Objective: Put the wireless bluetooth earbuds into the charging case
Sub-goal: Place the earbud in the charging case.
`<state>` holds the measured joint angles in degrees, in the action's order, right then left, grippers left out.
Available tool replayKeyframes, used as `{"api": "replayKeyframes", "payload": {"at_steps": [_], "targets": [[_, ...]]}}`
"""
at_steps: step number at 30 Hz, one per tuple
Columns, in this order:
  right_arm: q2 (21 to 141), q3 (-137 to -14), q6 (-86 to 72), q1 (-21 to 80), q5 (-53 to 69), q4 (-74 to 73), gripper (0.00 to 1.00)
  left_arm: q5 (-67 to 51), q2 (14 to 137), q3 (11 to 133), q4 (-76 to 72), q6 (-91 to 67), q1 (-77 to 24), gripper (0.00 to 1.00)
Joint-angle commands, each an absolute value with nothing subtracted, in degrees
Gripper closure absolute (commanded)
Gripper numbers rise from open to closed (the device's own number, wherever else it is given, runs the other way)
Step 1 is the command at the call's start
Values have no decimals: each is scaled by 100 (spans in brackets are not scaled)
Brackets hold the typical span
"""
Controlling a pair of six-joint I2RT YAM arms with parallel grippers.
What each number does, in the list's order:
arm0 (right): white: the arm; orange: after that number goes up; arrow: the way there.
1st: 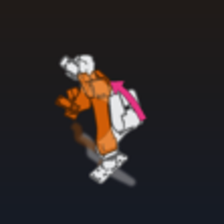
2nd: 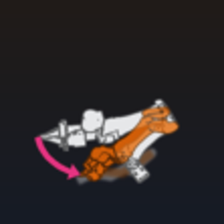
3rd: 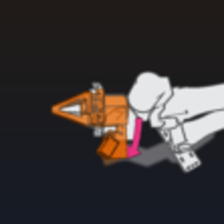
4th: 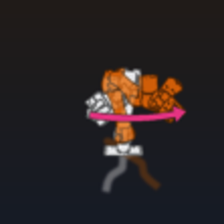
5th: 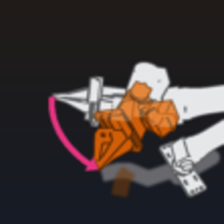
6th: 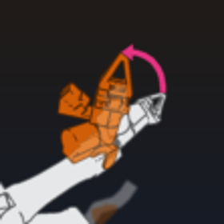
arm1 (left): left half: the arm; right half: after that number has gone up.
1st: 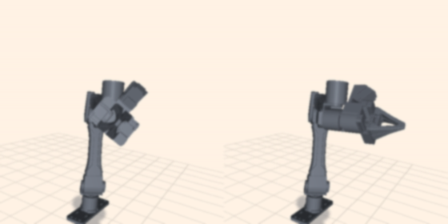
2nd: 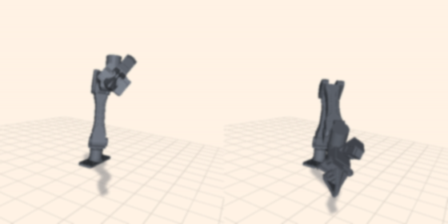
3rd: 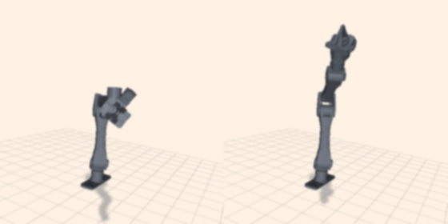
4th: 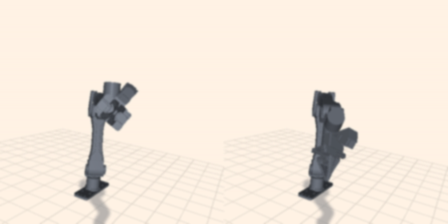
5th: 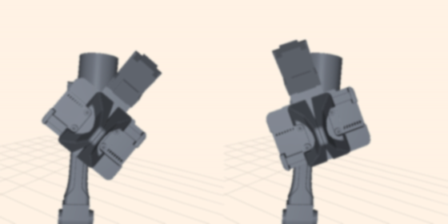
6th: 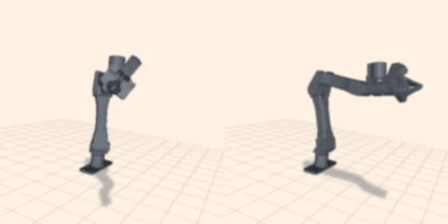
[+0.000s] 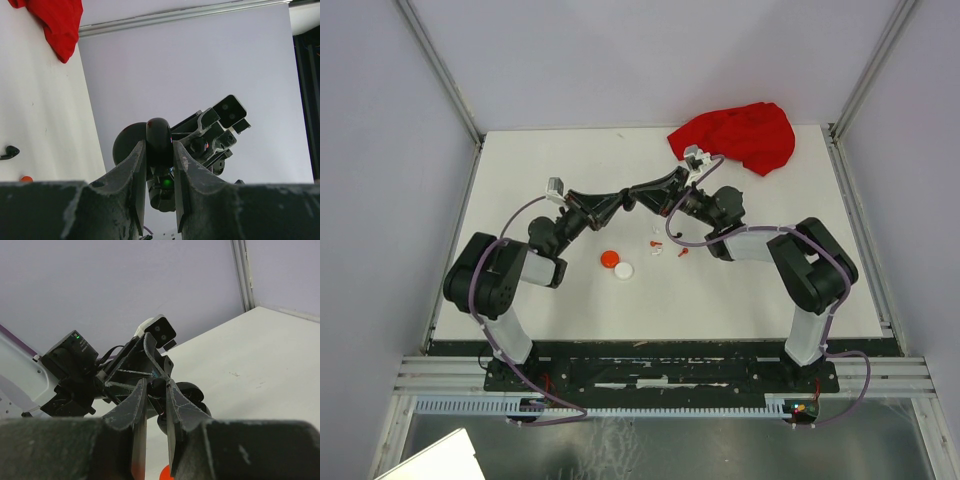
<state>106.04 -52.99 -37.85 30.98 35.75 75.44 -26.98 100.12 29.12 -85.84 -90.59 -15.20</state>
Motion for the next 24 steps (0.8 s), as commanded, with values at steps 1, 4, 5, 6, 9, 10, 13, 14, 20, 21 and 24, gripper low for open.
{"api": "replayKeyframes", "payload": {"at_steps": [1, 4, 5, 6, 9, 10, 13, 14, 20, 21, 24], "targets": [[10694, -5295, -3824, 3131, 3600, 8026, 90, -2593, 10057, 3144, -8927, -9326, -1579, 97], [10711, -5304, -3810, 3126, 3590, 8026, 90, -2579, 10043, 3152, -8914, -9326, -1595, 97], [10721, -5308, -3806, 3121, 3595, 8025, 90, -2575, 10037, 3148, -8925, -9325, -1596, 97], [10737, -5305, -3806, 3128, 3592, 8027, 90, -2575, 10033, 3147, -8921, -9332, -1599, 97], [10766, -5304, -3781, 3126, 3582, 8026, 90, -2571, 10001, 3120, -8940, -9343, -1605, 97], [10779, -5302, -3771, 3126, 3578, 8028, 90, -2575, 9990, 3116, -8932, -9343, -1609, 97], [10809, -5309, -3768, 3129, 3582, 8029, 90, -2582, 9958, 3094, -8943, -9350, -1610, 97], [10818, -5312, -3769, 3127, 3584, 8035, 90, -2584, 9943, 3094, -8946, -9350, -1609, 97], [10837, -5314, -3760, 3124, 3579, 8035, 90, -2592, 9905, 3094, -8949, -9367, -1608, 97], [10844, -5311, -3747, 3127, 3573, 8040, 90, -2593, 9895, 3089, -8945, -9373, -1608, 97], [10853, -5309, -3743, 3128, 3560, 8043, 91, -2592, 9872, 3071, -8964, -9394, -1608, 97]]}}
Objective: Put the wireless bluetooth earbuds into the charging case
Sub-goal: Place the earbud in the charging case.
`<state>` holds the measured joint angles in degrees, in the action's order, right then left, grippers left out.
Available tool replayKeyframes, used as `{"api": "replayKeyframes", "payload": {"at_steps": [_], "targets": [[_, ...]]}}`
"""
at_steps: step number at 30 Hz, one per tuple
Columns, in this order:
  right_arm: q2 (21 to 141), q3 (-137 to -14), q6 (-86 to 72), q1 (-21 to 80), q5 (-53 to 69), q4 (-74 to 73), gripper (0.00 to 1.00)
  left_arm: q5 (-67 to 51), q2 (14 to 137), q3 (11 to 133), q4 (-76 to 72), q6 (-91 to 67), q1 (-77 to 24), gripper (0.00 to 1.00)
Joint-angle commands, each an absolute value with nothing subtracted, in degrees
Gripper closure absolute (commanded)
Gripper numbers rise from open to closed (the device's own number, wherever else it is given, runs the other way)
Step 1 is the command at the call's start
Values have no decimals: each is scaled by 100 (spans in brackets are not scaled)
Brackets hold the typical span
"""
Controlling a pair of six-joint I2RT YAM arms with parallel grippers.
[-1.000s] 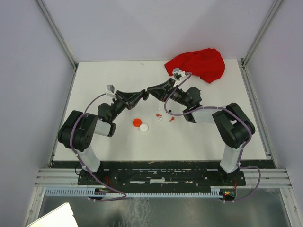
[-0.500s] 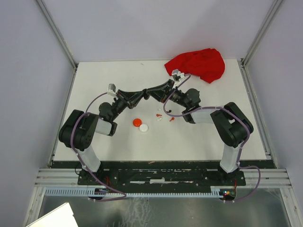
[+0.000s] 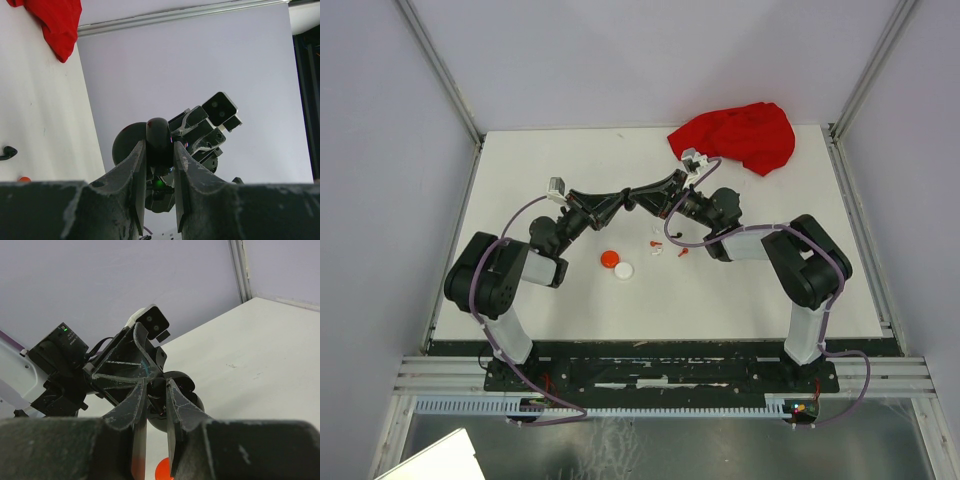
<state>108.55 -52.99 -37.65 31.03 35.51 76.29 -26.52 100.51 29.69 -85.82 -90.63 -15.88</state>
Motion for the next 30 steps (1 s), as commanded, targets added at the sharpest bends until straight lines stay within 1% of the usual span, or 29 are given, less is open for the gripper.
{"api": "replayKeyframes", "payload": {"at_steps": [1, 30], "targets": [[10859, -5313, -3740, 3129, 3553, 8043, 91, -2593, 9864, 3060, -8967, -9395, -1608, 97], [10908, -5284, -3687, 3129, 3529, 8100, 90, -2530, 9779, 3051, -9046, -9577, -1620, 97]]}}
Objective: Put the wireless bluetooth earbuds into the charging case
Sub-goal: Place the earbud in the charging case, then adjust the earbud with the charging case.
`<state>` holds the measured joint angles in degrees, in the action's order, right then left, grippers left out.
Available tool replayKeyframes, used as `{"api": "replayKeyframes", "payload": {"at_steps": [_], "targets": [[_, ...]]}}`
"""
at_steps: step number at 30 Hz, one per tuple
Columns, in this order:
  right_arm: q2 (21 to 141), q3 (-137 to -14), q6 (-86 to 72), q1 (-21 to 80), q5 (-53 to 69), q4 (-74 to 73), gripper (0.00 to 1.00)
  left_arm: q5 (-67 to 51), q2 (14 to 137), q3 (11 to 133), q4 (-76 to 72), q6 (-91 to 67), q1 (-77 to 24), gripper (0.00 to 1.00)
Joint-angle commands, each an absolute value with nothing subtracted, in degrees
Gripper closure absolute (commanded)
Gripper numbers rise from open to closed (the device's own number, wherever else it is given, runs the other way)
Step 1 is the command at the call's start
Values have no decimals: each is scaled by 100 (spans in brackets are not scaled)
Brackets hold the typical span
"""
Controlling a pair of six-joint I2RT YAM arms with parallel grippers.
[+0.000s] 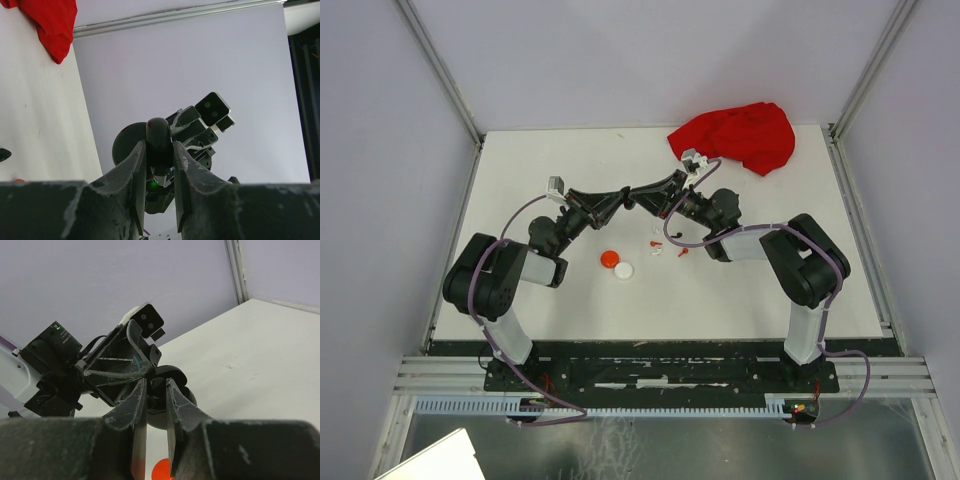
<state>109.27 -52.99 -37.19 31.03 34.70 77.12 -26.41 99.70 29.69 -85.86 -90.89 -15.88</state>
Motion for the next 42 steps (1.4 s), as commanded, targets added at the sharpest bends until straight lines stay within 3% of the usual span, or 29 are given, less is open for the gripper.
{"api": "replayKeyframes", "payload": {"at_steps": [1, 6, 11, 14, 21, 26, 28, 42], "targets": [[10895, -5259, -3660, 3129, 3528, 8096, 88, -2517, 9775, 3064, -9044, -9580, -1616, 97], [10817, -5142, -3558, 3125, 3515, 8029, 77, -2475, 9765, 3133, -9023, -9598, -1617, 97], [10698, -5069, -3524, 3128, 3384, 8074, 42, -2479, 9734, 3132, -8919, -9516, -1617, 97], [10492, -4993, -3468, 3125, 3257, 8092, 30, -2460, 9729, 3058, -8872, -9454, -1619, 97], [9452, -4820, -2881, 3118, 2451, 6504, 26, -2419, 9705, 2945, -8796, -9300, -1617, 97], [8521, -5521, -2066, 3248, 775, 2685, 29, -2360, 9578, 2885, -8452, -9041, -1613, 97], [8465, -5790, -1862, 3313, 469, 1866, 28, -2343, 9526, 2878, -8345, -8967, -1625, 97], [8545, -6070, -1102, 3855, -839, 1202, 25, -2411, 9346, 2984, -7661, -8685, -1810, 97]]}}
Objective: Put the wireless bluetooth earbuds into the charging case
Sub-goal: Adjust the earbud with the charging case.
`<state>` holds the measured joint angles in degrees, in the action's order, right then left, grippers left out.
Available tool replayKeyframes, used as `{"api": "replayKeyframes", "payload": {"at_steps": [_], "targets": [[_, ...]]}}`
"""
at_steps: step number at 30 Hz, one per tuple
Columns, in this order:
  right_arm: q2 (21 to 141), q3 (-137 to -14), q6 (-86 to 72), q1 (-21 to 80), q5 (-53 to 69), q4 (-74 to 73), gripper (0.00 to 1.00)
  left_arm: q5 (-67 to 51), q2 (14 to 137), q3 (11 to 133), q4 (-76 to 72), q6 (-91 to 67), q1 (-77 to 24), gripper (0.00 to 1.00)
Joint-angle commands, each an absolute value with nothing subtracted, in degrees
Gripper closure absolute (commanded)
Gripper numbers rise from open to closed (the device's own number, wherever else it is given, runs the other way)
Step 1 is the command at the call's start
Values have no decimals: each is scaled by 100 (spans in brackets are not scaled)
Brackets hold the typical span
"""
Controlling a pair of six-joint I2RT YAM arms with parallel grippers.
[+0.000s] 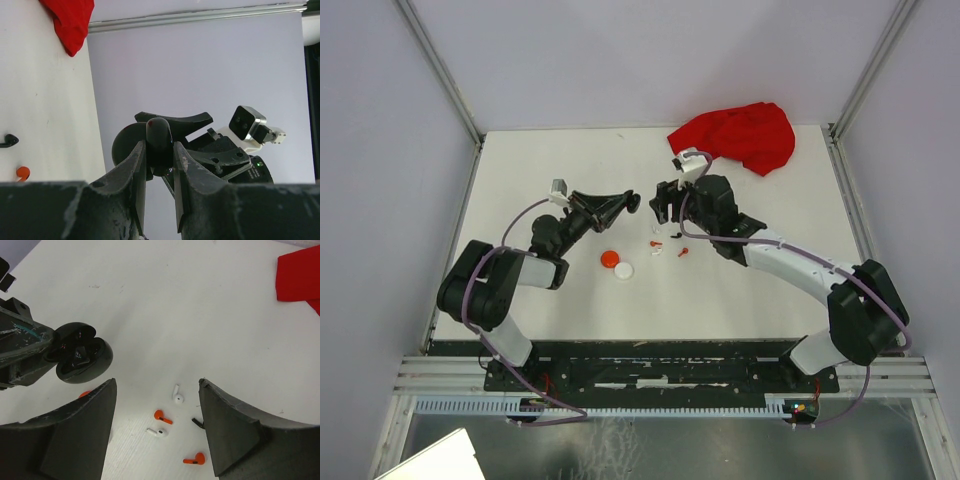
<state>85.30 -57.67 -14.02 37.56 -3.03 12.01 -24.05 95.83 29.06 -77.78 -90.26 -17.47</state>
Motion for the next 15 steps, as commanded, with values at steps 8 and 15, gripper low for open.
{"api": "replayKeyframes", "payload": {"at_steps": [8, 15], "targets": [[8662, -6094, -1083, 3931, -888, 1269, 25, -2465, 9317, 2987, -7429, -8552, -1839, 97], [8741, -6134, -1030, 3982, -885, 1377, 25, -2495, 9392, 3057, -7441, -8561, -1901, 97]]}}
